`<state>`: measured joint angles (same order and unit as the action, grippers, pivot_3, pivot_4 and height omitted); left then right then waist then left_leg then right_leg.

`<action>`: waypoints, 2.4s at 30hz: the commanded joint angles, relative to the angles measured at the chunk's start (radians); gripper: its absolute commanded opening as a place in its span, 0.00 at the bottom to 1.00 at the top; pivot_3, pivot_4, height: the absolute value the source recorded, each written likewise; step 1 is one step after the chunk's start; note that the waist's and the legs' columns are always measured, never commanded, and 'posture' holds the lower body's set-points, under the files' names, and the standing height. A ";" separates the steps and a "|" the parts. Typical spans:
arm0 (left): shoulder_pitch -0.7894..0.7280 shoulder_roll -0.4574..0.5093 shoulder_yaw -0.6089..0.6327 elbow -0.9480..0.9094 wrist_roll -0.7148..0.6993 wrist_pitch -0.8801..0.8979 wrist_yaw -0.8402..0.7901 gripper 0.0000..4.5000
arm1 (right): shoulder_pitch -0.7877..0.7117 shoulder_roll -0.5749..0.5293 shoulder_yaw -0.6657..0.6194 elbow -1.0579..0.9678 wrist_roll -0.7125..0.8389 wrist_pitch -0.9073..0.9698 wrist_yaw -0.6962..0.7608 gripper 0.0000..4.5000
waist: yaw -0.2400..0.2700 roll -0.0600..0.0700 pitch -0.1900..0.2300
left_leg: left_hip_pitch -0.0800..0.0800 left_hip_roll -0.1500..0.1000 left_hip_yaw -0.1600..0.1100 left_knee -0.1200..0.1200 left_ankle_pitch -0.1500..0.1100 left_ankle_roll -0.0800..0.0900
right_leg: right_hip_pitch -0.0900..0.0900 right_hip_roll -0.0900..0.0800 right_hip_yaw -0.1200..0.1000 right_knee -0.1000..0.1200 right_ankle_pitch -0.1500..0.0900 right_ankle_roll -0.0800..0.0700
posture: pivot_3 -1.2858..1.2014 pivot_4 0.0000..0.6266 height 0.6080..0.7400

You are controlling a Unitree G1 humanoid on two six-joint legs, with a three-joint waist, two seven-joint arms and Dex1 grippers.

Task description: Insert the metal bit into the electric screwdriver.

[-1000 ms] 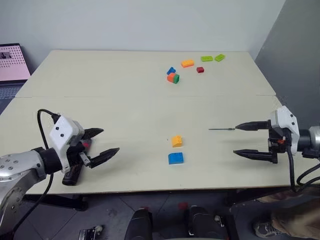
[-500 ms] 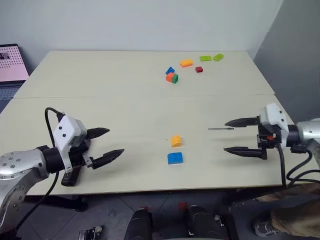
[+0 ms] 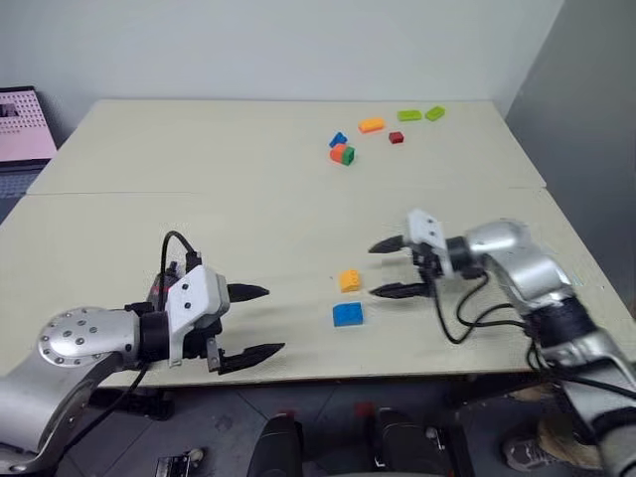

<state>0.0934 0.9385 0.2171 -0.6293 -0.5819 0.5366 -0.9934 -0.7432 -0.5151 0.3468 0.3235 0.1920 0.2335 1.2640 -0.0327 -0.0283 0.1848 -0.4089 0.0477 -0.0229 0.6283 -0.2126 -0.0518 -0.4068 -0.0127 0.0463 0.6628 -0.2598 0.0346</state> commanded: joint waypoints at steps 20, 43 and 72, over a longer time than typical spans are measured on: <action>-0.046 -0.099 -0.058 0.041 0.061 -0.097 0.042 1.00 | -0.090 0.155 -0.022 0.270 -0.115 -0.237 0.007 0.33 | 0.002 0.001 0.001 | 0.000 0.000 -0.001 0.000 0.000 0.000 | 0.000 0.001 0.000 0.002 0.002 0.002 | 0.52 0.24 1.00; -0.339 -0.357 -0.296 0.071 0.087 -0.079 0.177 1.00 | 0.052 0.014 -0.576 0.359 -0.164 0.003 -1.066 0.33 | -0.014 0.001 0.000 | 0.001 -0.001 0.000 0.001 0.000 0.000 | 0.001 0.003 0.005 0.002 0.005 0.008 | 0.52 0.24 1.00; -0.016 -0.051 -0.117 0.048 0.120 -0.157 -0.006 1.00 | 0.326 -0.203 -0.166 -0.506 0.171 0.139 -0.183 1.00 | -0.023 0.004 0.002 | 0.009 0.002 0.009 -0.003 0.000 0.001 | 0.001 0.007 0.018 0.002 0.002 0.003 | 0.52 0.24 1.00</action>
<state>0.0725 0.8727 0.0730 -0.5488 -0.4533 0.4035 -0.9787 -0.4012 -0.6931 0.1638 -0.1325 0.3412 0.3426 1.0072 -0.0557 -0.0248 0.1868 -0.4006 0.0496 -0.0134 0.6256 -0.2126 -0.0509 -0.4057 -0.0064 0.0650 0.6640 -0.2583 0.0375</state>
